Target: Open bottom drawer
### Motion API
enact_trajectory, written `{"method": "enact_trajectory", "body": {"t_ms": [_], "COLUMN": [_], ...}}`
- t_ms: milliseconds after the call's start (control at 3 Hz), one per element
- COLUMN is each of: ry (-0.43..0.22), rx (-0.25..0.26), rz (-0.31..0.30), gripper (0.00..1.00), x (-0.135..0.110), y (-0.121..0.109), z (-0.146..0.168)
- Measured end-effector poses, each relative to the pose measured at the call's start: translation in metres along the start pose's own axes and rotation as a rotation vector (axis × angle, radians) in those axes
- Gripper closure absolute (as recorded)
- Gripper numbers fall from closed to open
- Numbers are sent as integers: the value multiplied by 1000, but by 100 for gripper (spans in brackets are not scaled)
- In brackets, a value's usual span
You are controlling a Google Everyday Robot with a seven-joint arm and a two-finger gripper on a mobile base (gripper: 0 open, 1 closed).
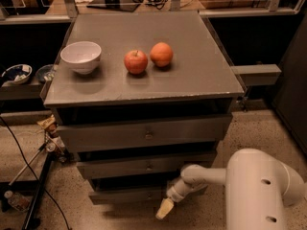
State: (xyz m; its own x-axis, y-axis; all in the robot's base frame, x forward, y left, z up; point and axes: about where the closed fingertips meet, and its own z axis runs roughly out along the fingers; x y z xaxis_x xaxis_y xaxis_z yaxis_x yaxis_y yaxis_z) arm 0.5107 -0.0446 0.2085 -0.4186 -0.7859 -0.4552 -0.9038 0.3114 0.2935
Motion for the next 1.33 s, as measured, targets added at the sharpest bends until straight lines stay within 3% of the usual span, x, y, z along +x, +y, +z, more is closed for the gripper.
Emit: {"method": "enact_trajectory", "body": {"t_ms": [1333], "ry": [-13], "rx": [-44], "rz": [-4], "gripper": [0], "x": [7], "y": [14], "z": [-6]}}
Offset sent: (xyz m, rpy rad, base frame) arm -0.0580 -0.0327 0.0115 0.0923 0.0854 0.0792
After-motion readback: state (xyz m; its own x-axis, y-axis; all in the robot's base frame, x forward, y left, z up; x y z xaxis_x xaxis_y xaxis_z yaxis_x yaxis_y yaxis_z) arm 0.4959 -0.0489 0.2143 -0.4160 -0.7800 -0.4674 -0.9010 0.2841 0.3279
